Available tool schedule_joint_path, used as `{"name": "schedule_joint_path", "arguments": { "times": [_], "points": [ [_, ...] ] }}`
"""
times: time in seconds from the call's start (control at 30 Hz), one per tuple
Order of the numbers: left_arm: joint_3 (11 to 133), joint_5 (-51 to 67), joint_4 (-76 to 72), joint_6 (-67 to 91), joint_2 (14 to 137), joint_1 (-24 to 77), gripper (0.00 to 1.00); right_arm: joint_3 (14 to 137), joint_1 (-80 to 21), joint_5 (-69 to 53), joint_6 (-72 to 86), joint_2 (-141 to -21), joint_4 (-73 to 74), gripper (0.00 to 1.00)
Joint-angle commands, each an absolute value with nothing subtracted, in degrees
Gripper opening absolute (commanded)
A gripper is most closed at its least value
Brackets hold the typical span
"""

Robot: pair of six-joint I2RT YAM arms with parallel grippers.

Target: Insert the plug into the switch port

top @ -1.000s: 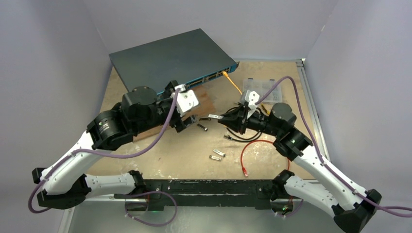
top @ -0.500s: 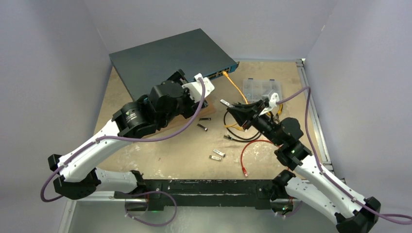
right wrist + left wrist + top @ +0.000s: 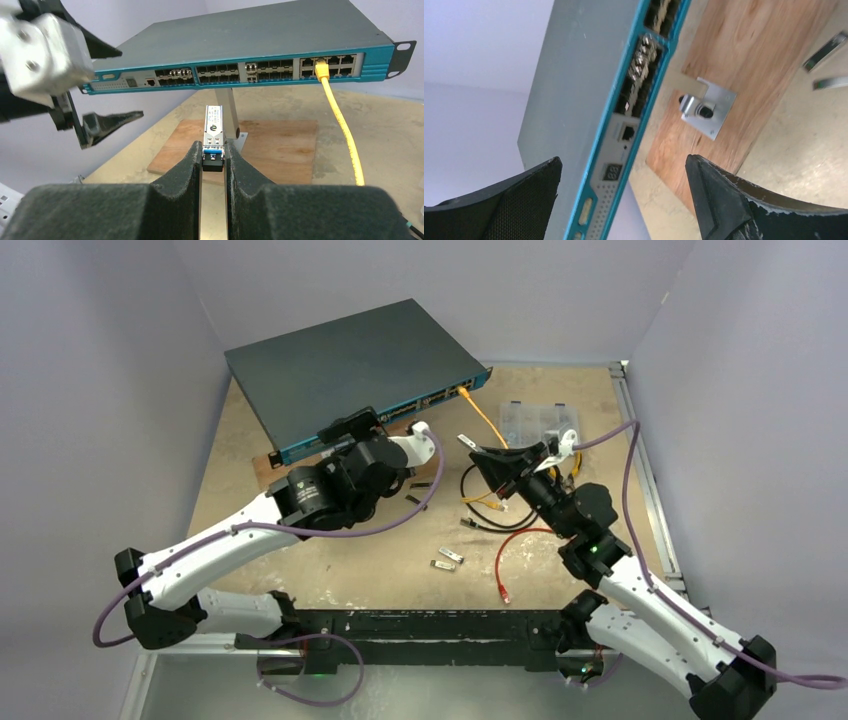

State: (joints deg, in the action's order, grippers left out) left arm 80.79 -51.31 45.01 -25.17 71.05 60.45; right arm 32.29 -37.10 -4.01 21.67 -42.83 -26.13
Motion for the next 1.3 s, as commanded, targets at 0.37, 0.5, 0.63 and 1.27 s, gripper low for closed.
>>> {"name": "schedule_joint_path", "arguments": {
  "times": [0.37,0.5,0.63,1.27],
  "points": [
    [64.3,-65.6,29.6,-36.9,59.1,59.7,0.99,32.9,-36.9,-9.8,20.8,-45.9,-33.1,0.00],
    [62.3,-66.6,28.0,-38.8,59.0,58.1,0.99,33.1,-36.9,-10.3,20.5,-46.1,-32.8,0.00],
    [59.6,-66.6,23.1,-41.8,59.1,56.2,0.99,32.9,-36.9,-10.7,20.5,-46.2,-33.1,0.00],
    [51.0,-66.9,3.1,-51.8,57.7,51.8,0.65,31.8,-36.9,-11.3,19.5,-50.5,-40.7,0.00]
  ]
}}
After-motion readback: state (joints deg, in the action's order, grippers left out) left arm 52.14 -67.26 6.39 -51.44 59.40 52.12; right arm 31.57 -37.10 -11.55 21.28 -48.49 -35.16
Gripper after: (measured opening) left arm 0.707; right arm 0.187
